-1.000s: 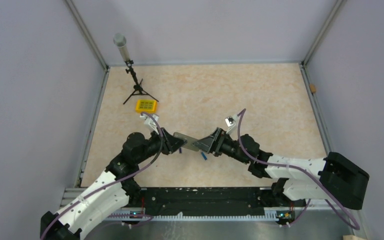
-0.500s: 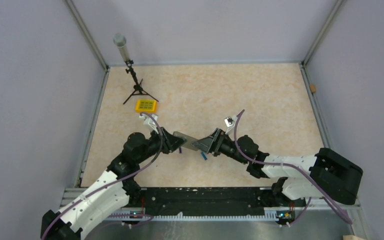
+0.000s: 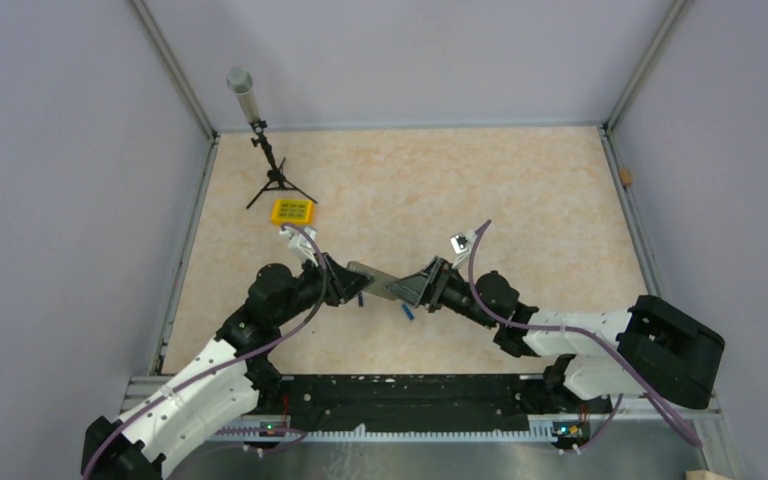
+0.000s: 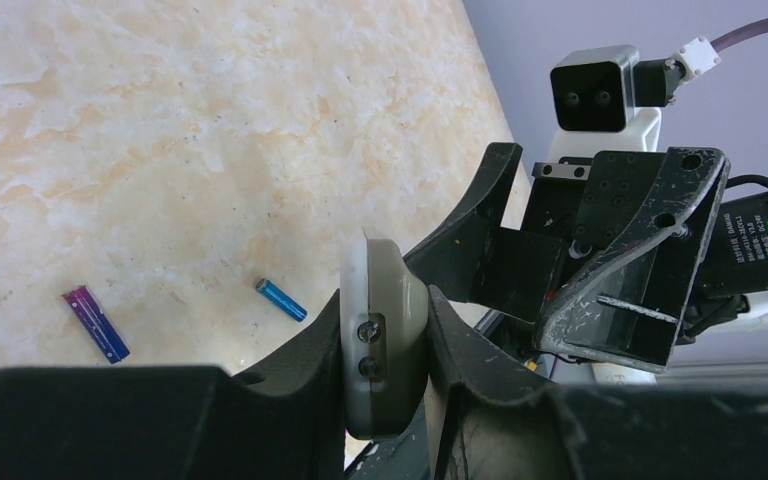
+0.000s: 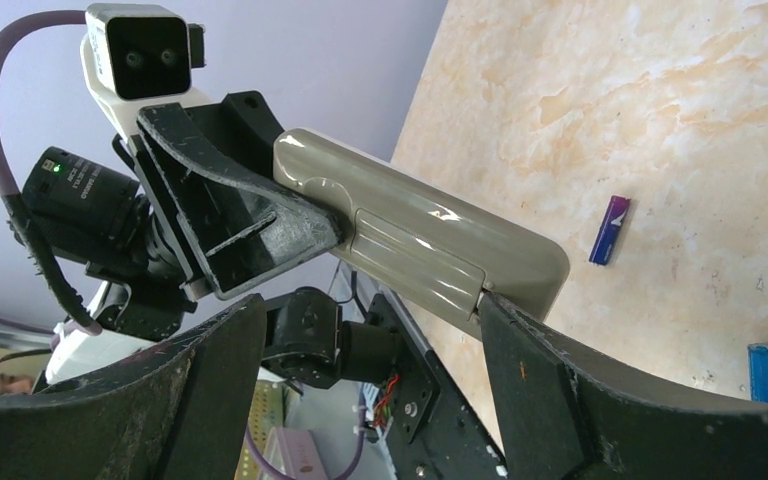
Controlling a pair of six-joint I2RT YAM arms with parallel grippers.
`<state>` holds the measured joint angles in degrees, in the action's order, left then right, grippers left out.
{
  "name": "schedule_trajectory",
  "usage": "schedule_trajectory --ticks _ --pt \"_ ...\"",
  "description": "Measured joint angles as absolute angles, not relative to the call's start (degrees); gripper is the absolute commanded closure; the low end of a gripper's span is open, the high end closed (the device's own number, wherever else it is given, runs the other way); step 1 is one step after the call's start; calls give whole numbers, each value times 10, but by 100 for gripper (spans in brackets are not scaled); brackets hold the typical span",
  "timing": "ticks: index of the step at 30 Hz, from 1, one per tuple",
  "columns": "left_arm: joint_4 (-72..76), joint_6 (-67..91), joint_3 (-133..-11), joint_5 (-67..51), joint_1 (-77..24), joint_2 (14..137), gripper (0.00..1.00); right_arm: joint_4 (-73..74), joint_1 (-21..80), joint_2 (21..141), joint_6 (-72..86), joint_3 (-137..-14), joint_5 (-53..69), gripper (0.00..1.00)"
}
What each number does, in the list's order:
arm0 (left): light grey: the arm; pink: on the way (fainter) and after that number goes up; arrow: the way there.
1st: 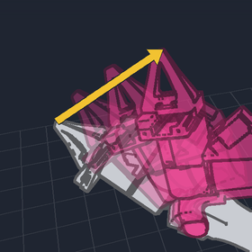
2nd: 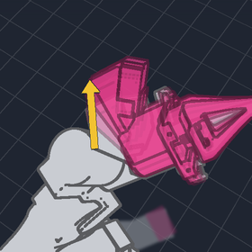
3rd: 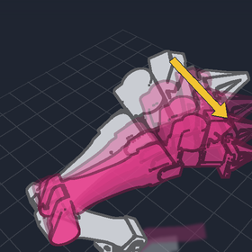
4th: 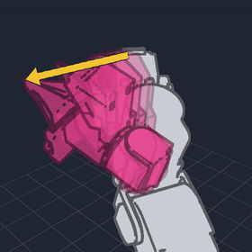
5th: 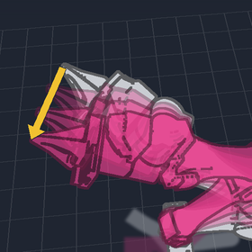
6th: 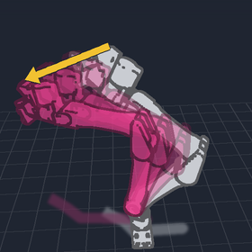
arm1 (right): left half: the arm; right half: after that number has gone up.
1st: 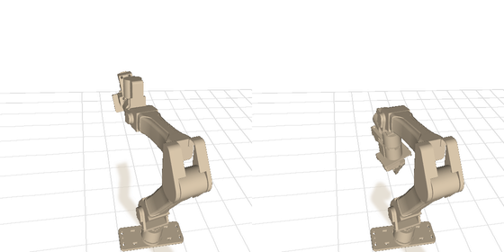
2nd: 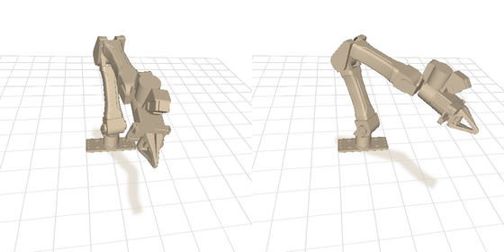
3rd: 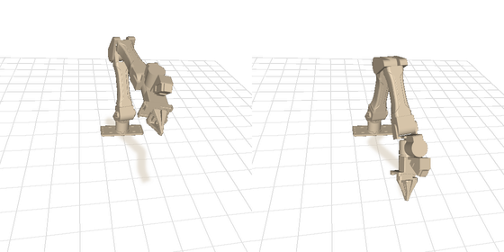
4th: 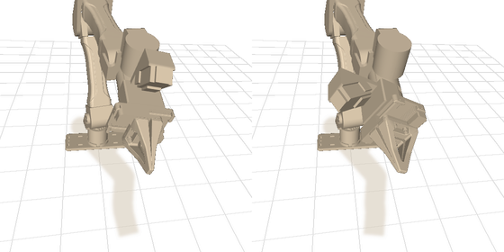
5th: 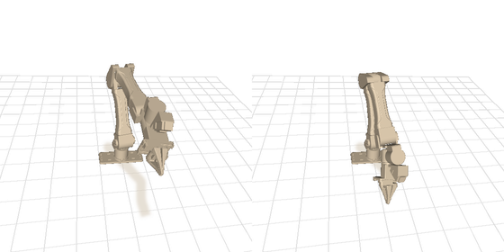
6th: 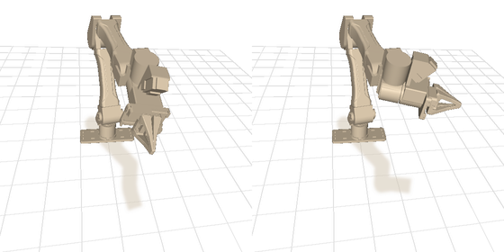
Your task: Load the batteries into the remote control
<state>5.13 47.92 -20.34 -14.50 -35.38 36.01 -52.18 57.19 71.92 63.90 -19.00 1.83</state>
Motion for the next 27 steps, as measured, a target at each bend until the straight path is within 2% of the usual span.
schedule_trajectory --ticks 27 --pt "29 450 -224 -139 -356 387 100 -521 572 719 627 -187 30 24"
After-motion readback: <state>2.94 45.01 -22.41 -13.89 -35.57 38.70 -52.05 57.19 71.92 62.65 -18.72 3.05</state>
